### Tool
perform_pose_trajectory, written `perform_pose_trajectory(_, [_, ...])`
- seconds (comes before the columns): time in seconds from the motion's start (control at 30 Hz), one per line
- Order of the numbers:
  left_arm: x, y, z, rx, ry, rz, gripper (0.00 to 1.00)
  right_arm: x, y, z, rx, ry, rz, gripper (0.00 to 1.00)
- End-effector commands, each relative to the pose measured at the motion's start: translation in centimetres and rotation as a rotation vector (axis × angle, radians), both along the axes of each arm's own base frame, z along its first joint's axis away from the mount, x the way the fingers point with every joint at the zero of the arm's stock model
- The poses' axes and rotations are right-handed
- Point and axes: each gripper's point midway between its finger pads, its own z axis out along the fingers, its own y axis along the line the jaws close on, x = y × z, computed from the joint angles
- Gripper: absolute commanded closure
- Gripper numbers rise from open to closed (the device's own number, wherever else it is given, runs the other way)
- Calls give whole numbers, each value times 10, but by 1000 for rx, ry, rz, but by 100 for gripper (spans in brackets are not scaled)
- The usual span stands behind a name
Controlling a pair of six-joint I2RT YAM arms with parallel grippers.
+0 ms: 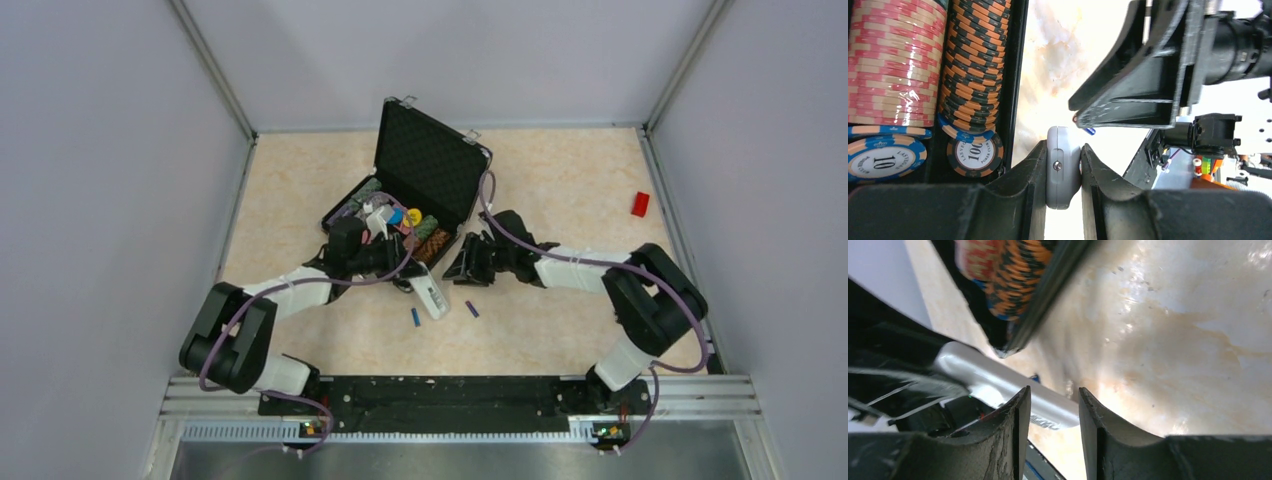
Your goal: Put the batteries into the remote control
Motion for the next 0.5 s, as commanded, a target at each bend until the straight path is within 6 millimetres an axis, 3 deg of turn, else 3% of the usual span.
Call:
perform_pose_trajectory(0.0, [15,0,41,-61,-76,108,100,22,-14,50,68,-138,-116,59])
perform_pose_trajectory(0.1, [24,2,70,-146,-128,230,100,26,-28,75,106,-210,-186,56])
perform_pose_trajectory(0.2, [33,-1,88,-201,-153,313,100,23,-34,86,143,-235,-219,53])
perform_pose_trajectory(0.33, [43,-14,91,-246,-138,374,100,20,-35,93,189,-242,-243,53])
perform_pose_trajectory(0.47, [51,-34,84,-292,-112,382,100,18,-37,87,195,-226,-258,54])
